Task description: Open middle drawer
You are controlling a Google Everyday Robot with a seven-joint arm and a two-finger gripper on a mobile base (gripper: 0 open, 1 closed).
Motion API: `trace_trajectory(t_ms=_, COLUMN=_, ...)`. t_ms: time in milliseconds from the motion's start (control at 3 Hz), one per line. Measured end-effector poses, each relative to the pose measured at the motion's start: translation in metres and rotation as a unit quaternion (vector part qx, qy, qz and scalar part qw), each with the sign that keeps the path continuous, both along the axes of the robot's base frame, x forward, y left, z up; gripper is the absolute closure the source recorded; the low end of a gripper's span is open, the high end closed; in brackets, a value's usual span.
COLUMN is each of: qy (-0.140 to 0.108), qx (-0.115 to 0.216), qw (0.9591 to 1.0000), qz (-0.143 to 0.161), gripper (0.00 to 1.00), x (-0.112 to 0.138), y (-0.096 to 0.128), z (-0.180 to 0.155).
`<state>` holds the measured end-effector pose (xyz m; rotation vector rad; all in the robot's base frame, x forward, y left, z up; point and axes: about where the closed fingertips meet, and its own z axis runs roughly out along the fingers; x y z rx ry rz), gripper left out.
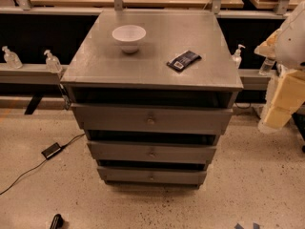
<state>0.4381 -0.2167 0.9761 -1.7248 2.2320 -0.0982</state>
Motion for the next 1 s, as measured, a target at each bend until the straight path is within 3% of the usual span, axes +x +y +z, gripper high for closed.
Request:
trace_trajectory(t_ms=667, qy=-0.008, qx=0.018, qw=0.9998, qz=0.005, gripper=0.00, x=0.003, y=0.003, z=-0.014)
trace_trajectory(t_ms=1000, qy=0.014, qx=0.098, qw=0.9942, qz=0.042, gripper=0.00, x=-0.003, y=0.018, z=-0.099)
